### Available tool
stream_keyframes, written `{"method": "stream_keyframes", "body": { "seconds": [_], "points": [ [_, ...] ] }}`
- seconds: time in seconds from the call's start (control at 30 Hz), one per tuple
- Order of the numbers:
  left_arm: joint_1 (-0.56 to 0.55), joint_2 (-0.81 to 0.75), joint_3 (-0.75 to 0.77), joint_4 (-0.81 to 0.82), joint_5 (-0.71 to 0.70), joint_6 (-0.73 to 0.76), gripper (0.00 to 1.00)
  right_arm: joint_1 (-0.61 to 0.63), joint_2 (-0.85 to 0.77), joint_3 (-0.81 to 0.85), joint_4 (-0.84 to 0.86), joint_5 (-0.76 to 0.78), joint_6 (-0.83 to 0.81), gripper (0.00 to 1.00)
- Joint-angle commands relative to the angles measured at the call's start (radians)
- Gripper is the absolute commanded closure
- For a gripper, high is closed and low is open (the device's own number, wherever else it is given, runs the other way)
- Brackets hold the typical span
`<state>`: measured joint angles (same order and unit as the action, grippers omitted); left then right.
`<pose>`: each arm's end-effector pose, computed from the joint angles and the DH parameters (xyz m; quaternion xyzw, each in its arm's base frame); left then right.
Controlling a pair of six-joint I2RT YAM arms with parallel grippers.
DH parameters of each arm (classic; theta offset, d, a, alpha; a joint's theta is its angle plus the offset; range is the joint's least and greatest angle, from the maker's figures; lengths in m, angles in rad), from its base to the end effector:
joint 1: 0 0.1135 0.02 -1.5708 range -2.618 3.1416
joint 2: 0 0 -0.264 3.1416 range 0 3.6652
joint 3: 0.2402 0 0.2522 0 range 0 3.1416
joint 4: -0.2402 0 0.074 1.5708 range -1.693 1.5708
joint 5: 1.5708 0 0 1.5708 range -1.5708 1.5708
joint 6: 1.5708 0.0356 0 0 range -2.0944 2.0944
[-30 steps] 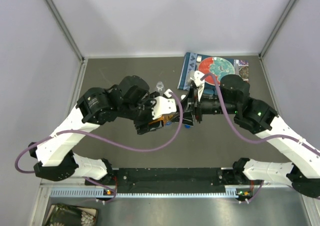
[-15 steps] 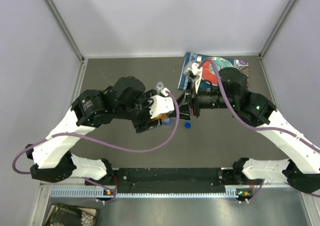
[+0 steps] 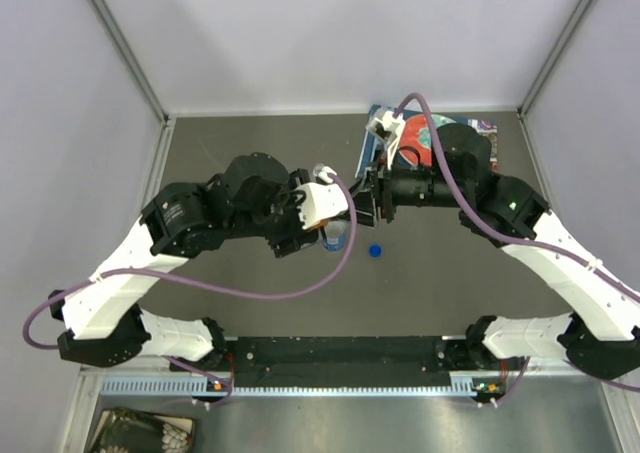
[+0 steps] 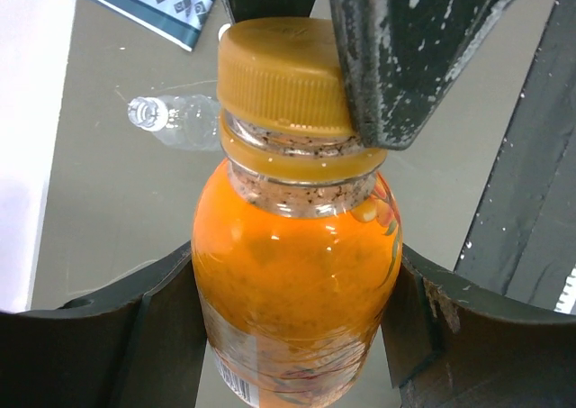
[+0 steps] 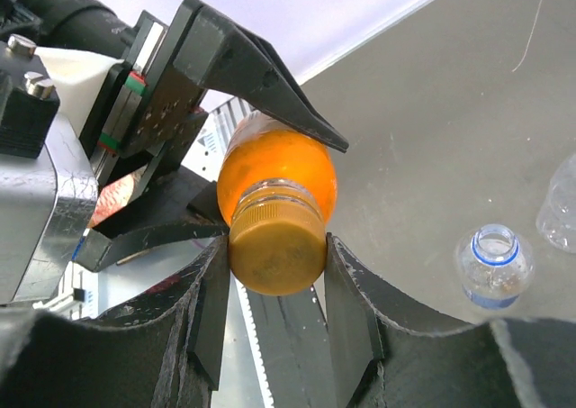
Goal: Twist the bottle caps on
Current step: Screw the bottle cap onto the plastic bottle.
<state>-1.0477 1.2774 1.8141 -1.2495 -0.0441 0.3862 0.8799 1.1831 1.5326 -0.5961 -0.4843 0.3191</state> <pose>0.1045 -0.1780 0.4714 0.5905 0.6914 -0.1161 0.3998 0.1351 0.1894 0.4724 -0.3536 0.6950 0.4929 0.3861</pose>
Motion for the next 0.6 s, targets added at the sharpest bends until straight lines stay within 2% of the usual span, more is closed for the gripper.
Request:
{"method": "stream_keyframes", "body": {
  "seconds": [0.0, 0.3, 0.47, 0.57],
  "points": [
    [-0.006, 0.011, -0.002, 0.489, -0.045, -0.064, 0.81, 0.039, 0.065, 0.047, -0.004, -0.152, 0.100, 0.77],
    [-0.023, -0.018, -0.093, 0.582, -0.097, 0.023, 0.82, 0.040, 0.165, 0.142, -0.126, -0.244, 0.164, 0.77],
    [-0.023, -0.035, -0.121, 0.616, -0.100, 0.020, 0.82, 0.039, 0.182, 0.176, -0.180, -0.257, 0.149, 0.70],
    [-0.023, -0.030, -0.121, 0.624, -0.099, -0.012, 0.84, 0.039, 0.170, 0.202, -0.189, -0.214, 0.140, 0.60]
  ]
}}
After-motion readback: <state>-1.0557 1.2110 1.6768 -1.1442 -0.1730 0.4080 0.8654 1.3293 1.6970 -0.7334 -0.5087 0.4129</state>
